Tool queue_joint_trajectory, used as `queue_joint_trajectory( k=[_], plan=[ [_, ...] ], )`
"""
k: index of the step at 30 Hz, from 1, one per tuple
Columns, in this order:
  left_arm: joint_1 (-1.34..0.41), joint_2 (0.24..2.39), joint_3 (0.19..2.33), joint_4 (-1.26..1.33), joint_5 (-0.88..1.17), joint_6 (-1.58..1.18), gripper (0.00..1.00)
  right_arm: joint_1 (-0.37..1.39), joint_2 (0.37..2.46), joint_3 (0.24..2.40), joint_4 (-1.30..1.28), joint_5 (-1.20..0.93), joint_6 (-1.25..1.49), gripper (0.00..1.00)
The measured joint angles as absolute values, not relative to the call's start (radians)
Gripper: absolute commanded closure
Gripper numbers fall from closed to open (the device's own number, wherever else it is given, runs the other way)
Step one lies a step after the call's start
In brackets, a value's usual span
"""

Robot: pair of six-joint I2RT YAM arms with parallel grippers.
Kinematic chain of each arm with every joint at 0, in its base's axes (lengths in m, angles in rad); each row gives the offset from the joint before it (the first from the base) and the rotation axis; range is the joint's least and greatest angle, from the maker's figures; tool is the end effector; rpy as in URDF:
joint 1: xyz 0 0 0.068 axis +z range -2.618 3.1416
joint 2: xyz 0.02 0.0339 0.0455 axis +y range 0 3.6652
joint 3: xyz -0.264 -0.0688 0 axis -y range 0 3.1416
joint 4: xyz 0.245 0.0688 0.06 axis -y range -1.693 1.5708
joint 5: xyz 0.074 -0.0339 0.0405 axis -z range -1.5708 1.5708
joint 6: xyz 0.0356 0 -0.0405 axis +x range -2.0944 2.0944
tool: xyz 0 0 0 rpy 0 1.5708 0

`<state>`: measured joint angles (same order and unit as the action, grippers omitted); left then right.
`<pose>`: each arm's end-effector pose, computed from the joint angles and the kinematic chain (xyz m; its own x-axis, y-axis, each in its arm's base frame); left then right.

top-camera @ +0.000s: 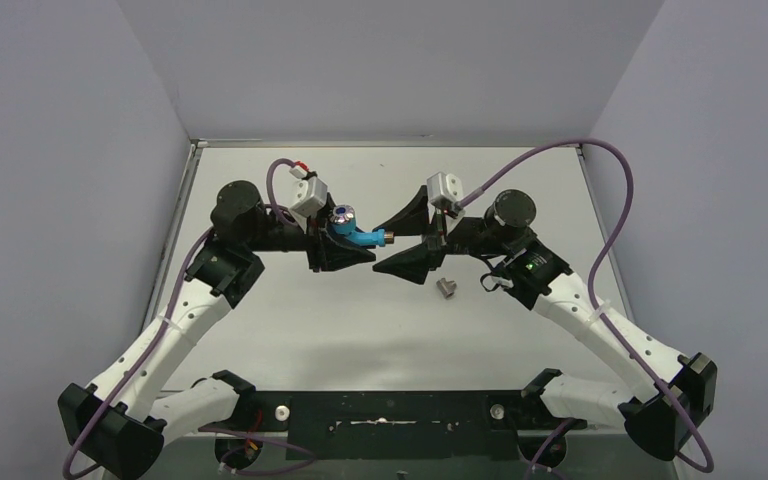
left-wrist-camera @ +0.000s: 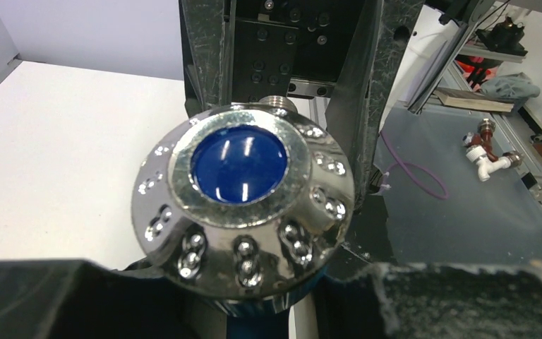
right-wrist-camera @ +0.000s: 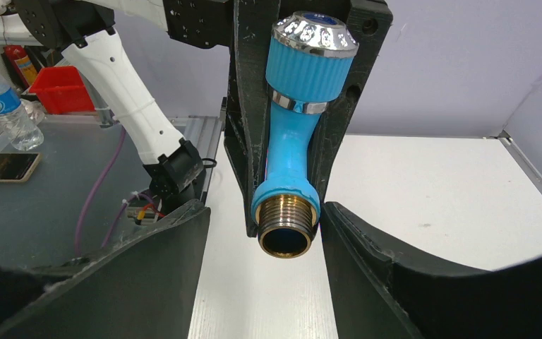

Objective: Install the water faucets
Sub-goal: Pick up the water faucet from the center of the board.

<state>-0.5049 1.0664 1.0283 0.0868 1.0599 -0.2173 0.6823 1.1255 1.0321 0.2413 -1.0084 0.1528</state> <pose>0.1870 -0.1388 0.3997 -0.1738 -0.0244 -0.9845 0.9848 0.0013 -0.1739 0.1733 0.1796 0.4023 -0.0370 0.0745 -0.9965 -0.9916 -0.1266 0.0273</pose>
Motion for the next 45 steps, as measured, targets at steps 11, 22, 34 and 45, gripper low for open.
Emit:
queue_joint_trajectory(
  k=[11, 22, 34, 45],
  plan=[
    [-0.505, 1.071, 1.029, 0.045, 1.06, -0.186, 1.0, 0.682, 1.125, 1.032, 0.266, -0.994, 0.168, 0.47],
    [-0.51, 1.07, 1.029, 0.044, 1.075, -0.179, 1.0, 0.682, 1.126, 1.032, 0.303, -0.986, 0.195, 0.8],
    [-0.51, 1.055, 1.008, 0.12, 1.069, -0.248, 0.58, 0.682, 1.126, 1.03, 0.343, -0.979, 0.222, 1.0],
    [-0.51, 1.048, 0.991, 0.242, 1.062, -0.331, 0.54, 0.682, 1.103, 0.997, 0.422, -0.949, 0.283, 1.0]
  ],
)
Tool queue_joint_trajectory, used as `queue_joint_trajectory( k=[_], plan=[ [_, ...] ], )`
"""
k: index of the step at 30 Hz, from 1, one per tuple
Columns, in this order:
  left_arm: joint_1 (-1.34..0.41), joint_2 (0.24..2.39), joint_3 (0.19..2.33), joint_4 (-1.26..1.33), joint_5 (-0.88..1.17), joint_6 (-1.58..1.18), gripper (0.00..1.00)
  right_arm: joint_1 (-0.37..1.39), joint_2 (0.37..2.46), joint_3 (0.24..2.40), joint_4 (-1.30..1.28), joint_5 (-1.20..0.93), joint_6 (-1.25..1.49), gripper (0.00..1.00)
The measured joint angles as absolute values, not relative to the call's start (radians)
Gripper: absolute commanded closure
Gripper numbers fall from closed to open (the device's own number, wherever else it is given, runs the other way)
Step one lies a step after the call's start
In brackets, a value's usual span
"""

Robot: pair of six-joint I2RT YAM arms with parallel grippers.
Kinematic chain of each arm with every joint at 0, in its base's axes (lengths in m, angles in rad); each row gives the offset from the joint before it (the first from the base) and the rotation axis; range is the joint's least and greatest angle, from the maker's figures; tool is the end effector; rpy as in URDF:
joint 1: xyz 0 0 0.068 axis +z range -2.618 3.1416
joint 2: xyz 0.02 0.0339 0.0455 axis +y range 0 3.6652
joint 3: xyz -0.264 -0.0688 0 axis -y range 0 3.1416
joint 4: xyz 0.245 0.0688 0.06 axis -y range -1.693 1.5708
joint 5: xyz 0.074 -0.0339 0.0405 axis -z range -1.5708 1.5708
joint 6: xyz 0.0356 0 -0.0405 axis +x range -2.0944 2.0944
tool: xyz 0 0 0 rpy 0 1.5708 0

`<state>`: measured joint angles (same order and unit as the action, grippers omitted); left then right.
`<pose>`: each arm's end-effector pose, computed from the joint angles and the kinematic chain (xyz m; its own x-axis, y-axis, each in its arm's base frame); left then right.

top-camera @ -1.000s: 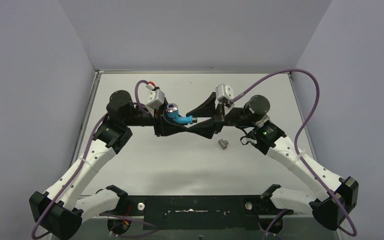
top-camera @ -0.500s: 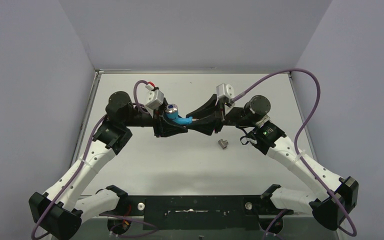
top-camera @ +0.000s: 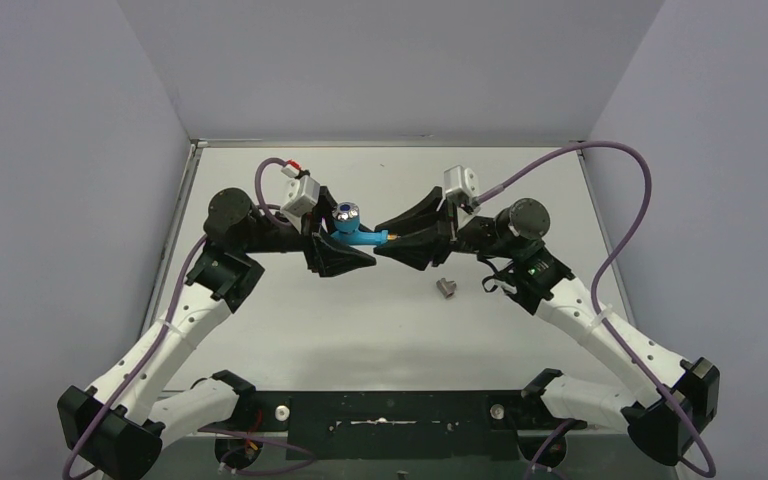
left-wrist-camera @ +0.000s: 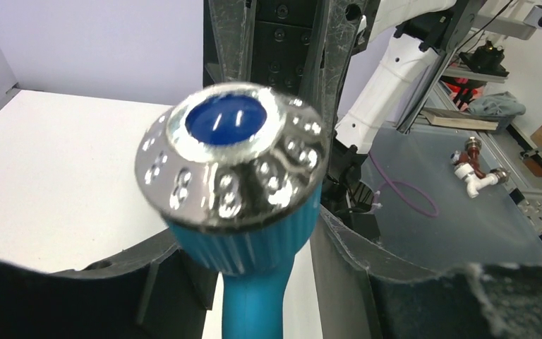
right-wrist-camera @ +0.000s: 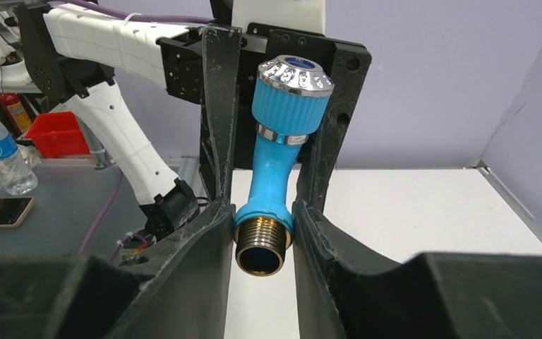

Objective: Install the water faucets
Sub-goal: Pick up the water faucet from the center of the board.

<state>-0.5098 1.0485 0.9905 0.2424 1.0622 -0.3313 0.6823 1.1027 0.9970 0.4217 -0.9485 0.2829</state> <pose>0.1822 -0.1375 0.4047 -0.1697 -0.0866 -0.9817 0.9855 -0.0234 -0.1683 0.1687 0.1744 0.4124 -0.0383 0.1785 -0.9832 -0.9959 -0.0879 0.0228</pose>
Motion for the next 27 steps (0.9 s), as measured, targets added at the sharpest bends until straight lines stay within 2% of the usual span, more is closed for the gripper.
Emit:
queue_joint_trajectory(
  k=[22, 27],
  plan=[
    [-0.509, 1.048, 0.958, 0.34, 1.058, -0.402, 0.62, 0.682, 1.118, 0.971, 0.523, -0.928, 0.339, 1.0],
    [-0.508, 1.048, 0.954, 0.344, 1.05, -0.413, 0.79, 0.682, 1.122, 0.971, 0.532, -0.934, 0.348, 1.0]
  ],
)
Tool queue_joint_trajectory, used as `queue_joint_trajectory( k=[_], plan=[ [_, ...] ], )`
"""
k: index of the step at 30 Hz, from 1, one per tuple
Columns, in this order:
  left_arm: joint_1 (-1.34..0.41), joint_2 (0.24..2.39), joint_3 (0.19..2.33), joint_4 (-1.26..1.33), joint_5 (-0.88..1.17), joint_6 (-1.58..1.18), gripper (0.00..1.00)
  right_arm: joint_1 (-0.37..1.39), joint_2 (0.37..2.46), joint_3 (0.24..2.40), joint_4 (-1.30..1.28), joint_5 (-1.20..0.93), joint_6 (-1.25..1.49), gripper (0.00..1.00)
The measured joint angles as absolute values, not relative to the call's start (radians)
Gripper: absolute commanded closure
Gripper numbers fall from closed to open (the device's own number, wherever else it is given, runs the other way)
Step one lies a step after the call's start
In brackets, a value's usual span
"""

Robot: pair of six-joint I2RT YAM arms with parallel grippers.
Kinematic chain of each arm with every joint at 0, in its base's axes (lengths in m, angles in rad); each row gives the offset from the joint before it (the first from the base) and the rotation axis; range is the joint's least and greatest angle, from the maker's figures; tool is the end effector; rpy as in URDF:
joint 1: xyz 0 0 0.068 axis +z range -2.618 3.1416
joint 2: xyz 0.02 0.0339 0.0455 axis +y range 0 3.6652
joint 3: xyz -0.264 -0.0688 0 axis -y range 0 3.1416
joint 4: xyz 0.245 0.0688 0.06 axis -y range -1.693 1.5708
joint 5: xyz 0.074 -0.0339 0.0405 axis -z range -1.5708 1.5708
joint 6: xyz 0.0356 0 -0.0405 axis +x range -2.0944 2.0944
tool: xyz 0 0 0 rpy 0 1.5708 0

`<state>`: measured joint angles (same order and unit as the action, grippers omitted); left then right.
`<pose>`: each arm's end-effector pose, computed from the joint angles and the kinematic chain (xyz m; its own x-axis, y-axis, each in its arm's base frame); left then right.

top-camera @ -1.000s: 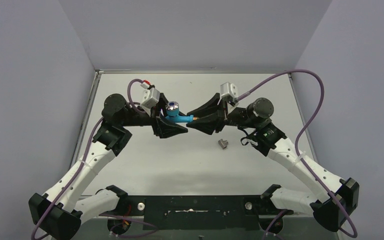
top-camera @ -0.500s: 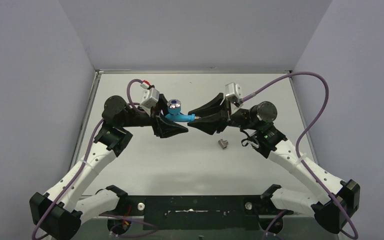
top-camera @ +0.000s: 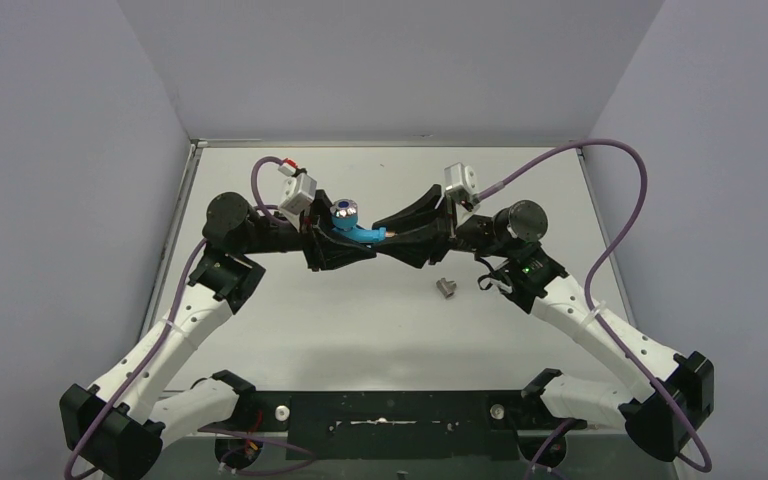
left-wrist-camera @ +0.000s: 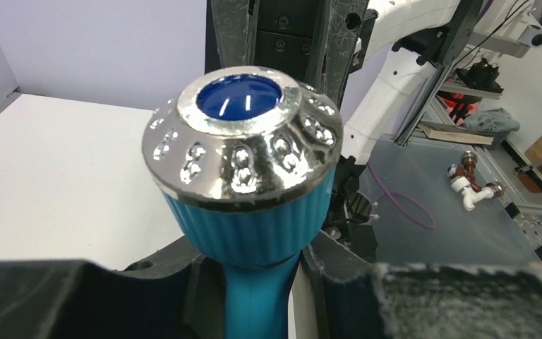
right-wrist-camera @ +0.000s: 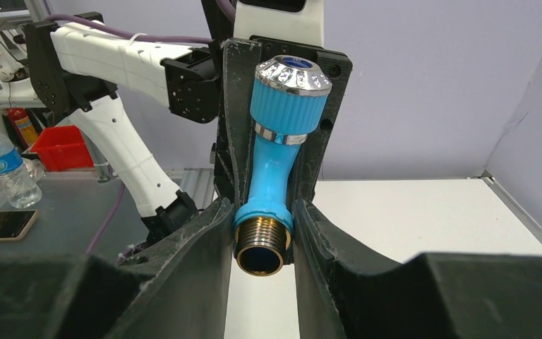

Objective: Install the water faucets
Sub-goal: Pick up the water faucet from the center of the board, then move the adaptor to the center of the board.

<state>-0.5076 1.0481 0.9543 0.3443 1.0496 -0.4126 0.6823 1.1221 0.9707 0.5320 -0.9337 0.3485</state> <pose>0.1830 -0.1371 0.4018 -0.1930 -0.1211 -0.9737 0.9812 -0.0238 -0.1915 0.1722 0.1768 0.4091 -0.0549 0.2171 -0.9746 -0.9954 -0.0884 0.0364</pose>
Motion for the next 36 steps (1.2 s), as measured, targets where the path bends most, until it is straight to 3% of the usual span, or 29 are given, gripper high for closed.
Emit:
queue_joint_trajectory(
  k=[4, 8, 11, 16, 20, 24, 29, 36],
  plan=[
    [-0.507, 1.048, 0.953, 0.348, 1.048, -0.418, 0.84, 0.682, 1.124, 0.971, 0.539, -0.939, 0.351, 1.0],
    [-0.506, 1.048, 0.952, 0.349, 1.048, -0.423, 1.0, 0.682, 1.127, 0.971, 0.539, -0.941, 0.35, 1.0],
    [-0.505, 1.049, 0.952, 0.349, 1.05, -0.427, 1.0, 0.682, 1.128, 0.971, 0.538, -0.941, 0.349, 0.99],
    [-0.501, 1.058, 0.952, 0.351, 1.061, -0.429, 1.0, 0.682, 1.127, 0.971, 0.523, -0.939, 0.334, 0.58],
    [-0.503, 1.068, 0.954, 0.317, 1.065, -0.397, 1.0, 0.682, 1.119, 0.971, 0.476, -0.906, 0.307, 0.39],
    [-0.5, 1.07, 0.968, 0.221, 1.06, -0.328, 1.0, 0.682, 1.085, 0.971, 0.389, -0.849, 0.263, 0.28],
    [-0.491, 1.07, 0.982, 0.1, 1.028, -0.242, 1.0, 0.68, 0.992, 0.971, 0.27, -0.738, 0.209, 0.26],
    [-0.484, 1.071, 0.999, -0.076, 0.894, -0.176, 1.0, 0.68, 0.875, 0.971, 0.061, -0.296, 0.234, 0.21]
  ],
)
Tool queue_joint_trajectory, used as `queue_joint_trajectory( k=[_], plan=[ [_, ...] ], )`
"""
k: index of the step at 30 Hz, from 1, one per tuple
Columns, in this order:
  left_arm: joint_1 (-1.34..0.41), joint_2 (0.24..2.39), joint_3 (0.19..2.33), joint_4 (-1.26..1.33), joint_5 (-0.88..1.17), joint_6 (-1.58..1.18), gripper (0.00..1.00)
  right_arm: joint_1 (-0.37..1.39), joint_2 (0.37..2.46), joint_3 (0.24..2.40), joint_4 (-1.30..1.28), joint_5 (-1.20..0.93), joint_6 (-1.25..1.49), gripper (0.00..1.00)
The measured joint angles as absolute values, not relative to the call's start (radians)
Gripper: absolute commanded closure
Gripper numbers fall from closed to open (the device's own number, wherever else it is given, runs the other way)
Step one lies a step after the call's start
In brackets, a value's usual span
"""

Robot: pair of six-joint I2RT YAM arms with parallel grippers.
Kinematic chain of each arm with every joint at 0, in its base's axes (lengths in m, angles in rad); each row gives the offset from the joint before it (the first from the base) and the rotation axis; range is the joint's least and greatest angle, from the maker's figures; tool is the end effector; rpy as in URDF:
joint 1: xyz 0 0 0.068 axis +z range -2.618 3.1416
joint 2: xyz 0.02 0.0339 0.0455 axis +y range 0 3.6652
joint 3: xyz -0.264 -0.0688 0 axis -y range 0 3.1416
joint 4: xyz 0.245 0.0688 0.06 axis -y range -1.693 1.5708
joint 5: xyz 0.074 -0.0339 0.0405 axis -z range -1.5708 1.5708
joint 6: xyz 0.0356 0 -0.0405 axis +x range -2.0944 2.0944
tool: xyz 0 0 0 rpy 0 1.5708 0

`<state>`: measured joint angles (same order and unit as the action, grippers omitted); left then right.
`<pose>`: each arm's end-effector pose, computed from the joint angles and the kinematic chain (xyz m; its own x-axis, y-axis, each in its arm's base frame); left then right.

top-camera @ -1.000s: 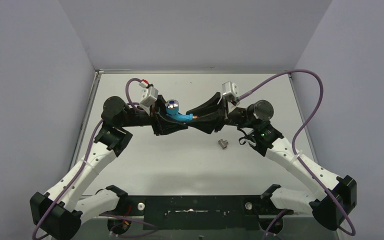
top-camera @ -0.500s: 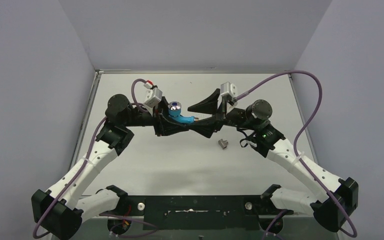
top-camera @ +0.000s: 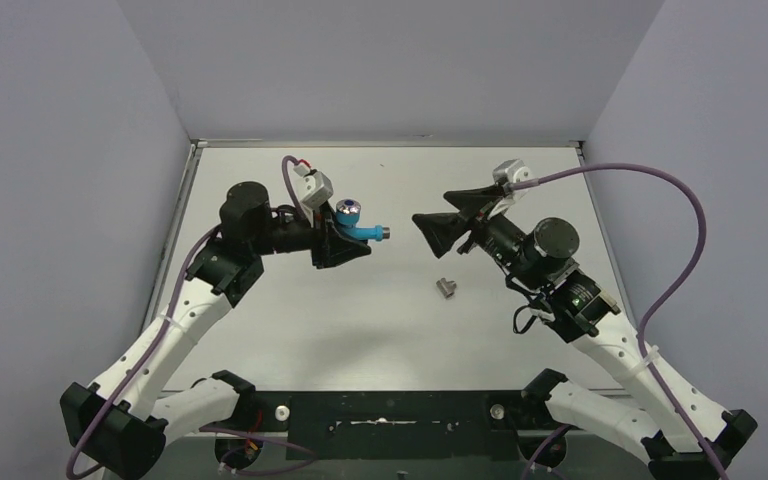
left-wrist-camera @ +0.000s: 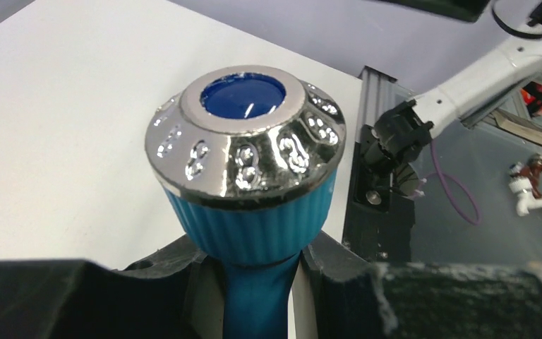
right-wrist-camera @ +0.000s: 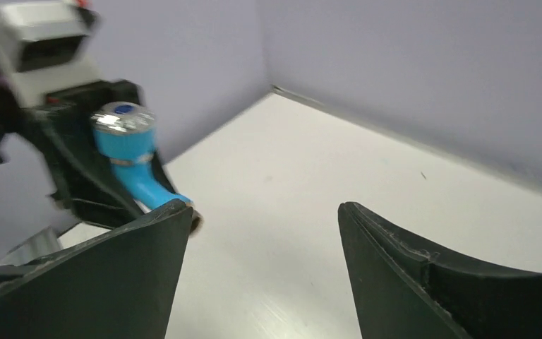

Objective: Install the water faucets
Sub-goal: Move the adaptor to the center of the board.

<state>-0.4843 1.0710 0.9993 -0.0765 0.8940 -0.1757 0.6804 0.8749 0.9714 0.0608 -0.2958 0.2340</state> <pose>0.1972 -0.1351 0.3733 -0.2989 0.0336 -0.9537 0.9361 0.2043 -0.2862 0.1455 0.1311 0.4164 -0.0730 0.2263 -0.9713 -0.8313 0.5243 0.1846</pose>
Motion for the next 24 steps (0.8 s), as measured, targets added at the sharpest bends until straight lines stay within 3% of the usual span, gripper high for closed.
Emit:
queue_joint_trajectory(
  k=[5, 9, 16, 24],
  plan=[
    [-0.481, 1.082, 1.087, -0.175, 0.794, -0.192, 1.0, 0.672, 0.871, 0.976, -0.218, 0.086, 0.38, 0.2],
    [-0.478, 1.078, 1.093, -0.162, 0.764, -0.241, 1.0, 0.661, 0.878, 0.956, -0.408, 0.255, 0.502, 0.2],
    [-0.476, 1.026, 0.937, -0.162, 0.702, -0.32, 1.0, 0.648, 0.853, 0.767, -0.537, 0.255, 0.627, 0.18],
    [-0.478, 1.005, 0.938, -0.181, 0.656, -0.338, 1.0, 0.646, 0.868, 0.587, -0.401, 0.181, 0.593, 0.18]
  ],
)
